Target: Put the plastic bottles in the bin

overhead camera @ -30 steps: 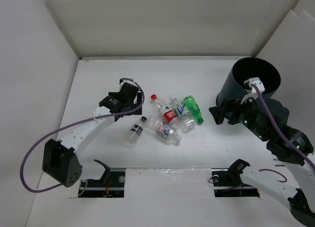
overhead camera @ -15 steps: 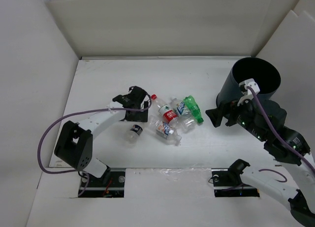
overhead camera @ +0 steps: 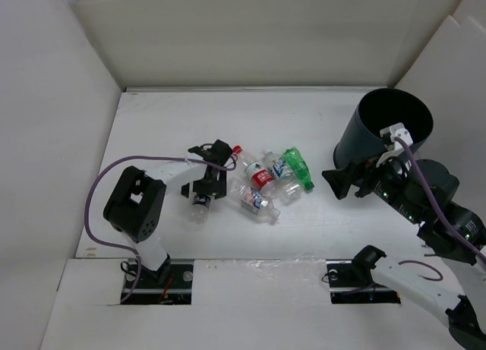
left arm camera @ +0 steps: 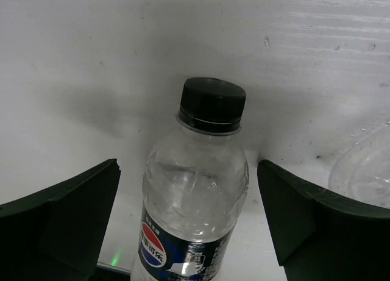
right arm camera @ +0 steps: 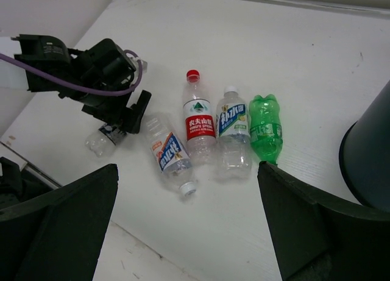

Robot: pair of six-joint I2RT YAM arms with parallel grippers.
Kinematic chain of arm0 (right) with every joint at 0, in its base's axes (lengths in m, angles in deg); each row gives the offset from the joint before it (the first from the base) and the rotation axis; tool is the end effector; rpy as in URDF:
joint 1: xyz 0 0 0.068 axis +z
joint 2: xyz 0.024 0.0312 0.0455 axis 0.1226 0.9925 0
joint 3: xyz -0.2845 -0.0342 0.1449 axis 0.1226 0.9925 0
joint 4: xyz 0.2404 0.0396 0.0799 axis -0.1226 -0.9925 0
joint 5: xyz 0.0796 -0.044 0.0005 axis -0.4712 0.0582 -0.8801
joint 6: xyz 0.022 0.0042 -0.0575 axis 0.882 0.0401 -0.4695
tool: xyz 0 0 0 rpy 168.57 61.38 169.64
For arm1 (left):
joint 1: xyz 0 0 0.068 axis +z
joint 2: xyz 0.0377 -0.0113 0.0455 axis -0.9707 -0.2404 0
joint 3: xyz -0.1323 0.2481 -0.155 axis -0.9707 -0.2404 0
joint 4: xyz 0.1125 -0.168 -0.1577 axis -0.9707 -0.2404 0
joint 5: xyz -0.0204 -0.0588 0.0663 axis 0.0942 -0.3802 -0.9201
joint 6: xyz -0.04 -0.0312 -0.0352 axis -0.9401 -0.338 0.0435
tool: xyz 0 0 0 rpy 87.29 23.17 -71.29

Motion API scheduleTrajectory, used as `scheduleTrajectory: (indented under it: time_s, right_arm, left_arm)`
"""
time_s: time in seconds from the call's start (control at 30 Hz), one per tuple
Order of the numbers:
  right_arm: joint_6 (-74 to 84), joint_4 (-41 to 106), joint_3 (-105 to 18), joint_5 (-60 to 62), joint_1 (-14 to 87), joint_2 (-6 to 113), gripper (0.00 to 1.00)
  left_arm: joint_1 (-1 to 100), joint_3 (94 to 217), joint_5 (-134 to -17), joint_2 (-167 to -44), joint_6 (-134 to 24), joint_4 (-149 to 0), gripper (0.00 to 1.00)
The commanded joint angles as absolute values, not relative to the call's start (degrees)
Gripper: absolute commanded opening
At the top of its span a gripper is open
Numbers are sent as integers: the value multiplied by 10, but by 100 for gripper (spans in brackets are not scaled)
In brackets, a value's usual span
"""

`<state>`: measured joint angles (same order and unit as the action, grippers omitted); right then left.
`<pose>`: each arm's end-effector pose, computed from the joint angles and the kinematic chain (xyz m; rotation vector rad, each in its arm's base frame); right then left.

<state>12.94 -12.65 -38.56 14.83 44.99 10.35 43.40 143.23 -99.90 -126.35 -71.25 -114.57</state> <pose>0.0489 0.0315 0.4603 -0.2914 1.8037 0.5543 0.2731 -0.1597 0.2148 0.0750 2.7644 0.1554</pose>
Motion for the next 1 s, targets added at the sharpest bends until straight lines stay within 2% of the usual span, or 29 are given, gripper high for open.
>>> scheduleTrajectory:
  time_s: [0.0,0.03,0.07,0.17,0.2,0.3,0.37,0.47,0.53,0.6,0.73,0.83,0.87,0.97]
  right_arm:
    - [119,-103,-411,137,449,100,100]
    - [119,-103,-411,131,449,100,100]
    - [119,-103,-411,131,449,105,100]
    - [119,-90,-411,118,449,112,100]
    - [119,-89,-411,111,449,118,100]
    - [119,-75,-411,99,449,125,100]
    - [119,-56,-411,87,449,135,100]
    - [119,-2,-391,39,449,143,100]
    - [132,43,-375,-1,449,156,100]
    - [153,126,-343,-87,449,180,100]
    - [204,281,-291,-164,449,224,100]
    - [232,388,-270,-198,449,260,100]
    - [232,408,-270,-198,455,268,100]
    - [221,436,-277,-176,455,297,100]
  left_arm:
    - [437,1434,-1026,-1265,-731,-1164,90]
    - [437,1434,-1026,-1265,-737,-1164,84]
    - [446,1434,-1031,-1265,-737,-1164,71]
    - [458,1434,-1037,-1259,-742,-1164,44]
    - [459,1434,-1037,-1253,-742,-1158,31]
    - [464,1442,-1044,-1253,-742,-1158,10]
    - [464,1469,-1063,-1240,-756,-1177,1]
    - [464,1527,-1076,-1220,-756,-1205,0]
    - [464,1610,-1068,-1194,-756,-1219,0]
    - [426,1701,-1068,-1173,-734,-1219,0]
    - [367,1838,-1036,-1159,-703,-1189,0]
    - [339,1857,-924,-1128,-688,-1120,0]
    - [339,1849,-855,-1119,-694,-1064,0]
    - [339,1843,-767,-1105,-710,-989,0]
